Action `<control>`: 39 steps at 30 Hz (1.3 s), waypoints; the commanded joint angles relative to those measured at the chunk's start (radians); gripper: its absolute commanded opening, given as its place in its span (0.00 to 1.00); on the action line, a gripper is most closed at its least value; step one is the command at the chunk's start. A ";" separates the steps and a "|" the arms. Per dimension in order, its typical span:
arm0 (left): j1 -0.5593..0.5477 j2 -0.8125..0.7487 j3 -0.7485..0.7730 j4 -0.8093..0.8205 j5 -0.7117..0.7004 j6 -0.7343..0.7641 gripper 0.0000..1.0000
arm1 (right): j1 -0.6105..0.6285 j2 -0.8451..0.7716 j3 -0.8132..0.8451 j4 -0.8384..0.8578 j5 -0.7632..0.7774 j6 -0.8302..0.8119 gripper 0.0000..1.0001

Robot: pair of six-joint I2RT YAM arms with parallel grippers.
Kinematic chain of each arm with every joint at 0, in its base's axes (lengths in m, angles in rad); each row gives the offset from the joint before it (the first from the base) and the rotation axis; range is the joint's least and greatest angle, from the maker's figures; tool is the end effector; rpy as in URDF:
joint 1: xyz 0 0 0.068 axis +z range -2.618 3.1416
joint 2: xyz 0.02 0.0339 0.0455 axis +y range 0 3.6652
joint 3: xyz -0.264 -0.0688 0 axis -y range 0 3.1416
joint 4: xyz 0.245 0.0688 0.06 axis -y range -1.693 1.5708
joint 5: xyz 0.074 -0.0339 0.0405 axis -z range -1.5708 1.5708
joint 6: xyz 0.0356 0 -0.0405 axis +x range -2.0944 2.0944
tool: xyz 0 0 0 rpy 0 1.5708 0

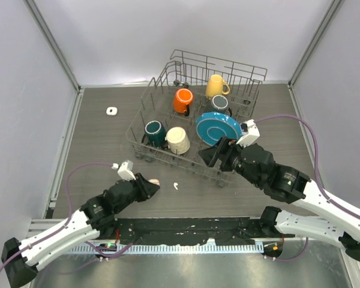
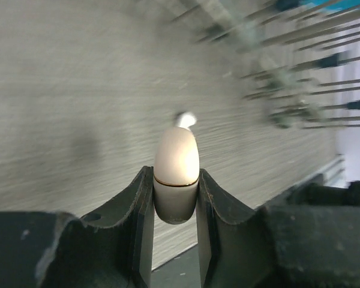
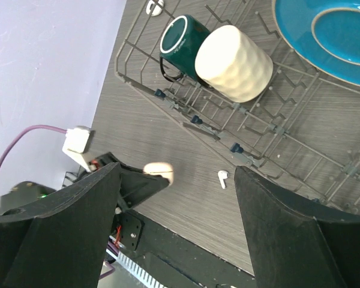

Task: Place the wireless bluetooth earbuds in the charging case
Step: Place the charging case at the center of the board.

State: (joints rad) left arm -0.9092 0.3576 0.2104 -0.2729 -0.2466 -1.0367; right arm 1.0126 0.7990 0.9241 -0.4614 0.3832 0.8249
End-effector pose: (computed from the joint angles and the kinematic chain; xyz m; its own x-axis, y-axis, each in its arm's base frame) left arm 0.0824 -0.0917 0.1851 -0.6683 -0.5004 -0.5505 0.1041 0.6698 -0.7352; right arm 0.1027 0.1393 0.3575 -0.5591 0.3907 -0.7312 -0.2786 0.7421 0.6096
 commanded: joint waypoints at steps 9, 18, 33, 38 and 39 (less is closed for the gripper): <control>0.004 0.192 -0.123 0.195 -0.089 -0.166 0.01 | 0.004 -0.053 -0.027 -0.033 0.036 0.049 0.82; 0.004 0.214 -0.111 0.149 -0.071 -0.184 0.13 | 0.004 -0.047 -0.034 -0.036 0.048 0.045 0.82; 0.006 0.538 0.052 0.107 0.026 -0.151 0.29 | 0.004 -0.040 -0.037 -0.036 0.037 0.043 0.82; 0.006 0.497 0.044 0.066 0.020 -0.157 0.41 | 0.004 -0.052 -0.042 -0.040 0.037 0.048 0.82; 0.004 0.482 0.044 0.052 0.003 -0.158 0.43 | 0.004 -0.053 -0.045 -0.042 0.039 0.048 0.82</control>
State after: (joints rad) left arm -0.9073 0.8787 0.2447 -0.1547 -0.2348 -1.1984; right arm 1.0126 0.7673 0.8852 -0.5098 0.4026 0.8650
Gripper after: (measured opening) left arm 0.397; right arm 0.817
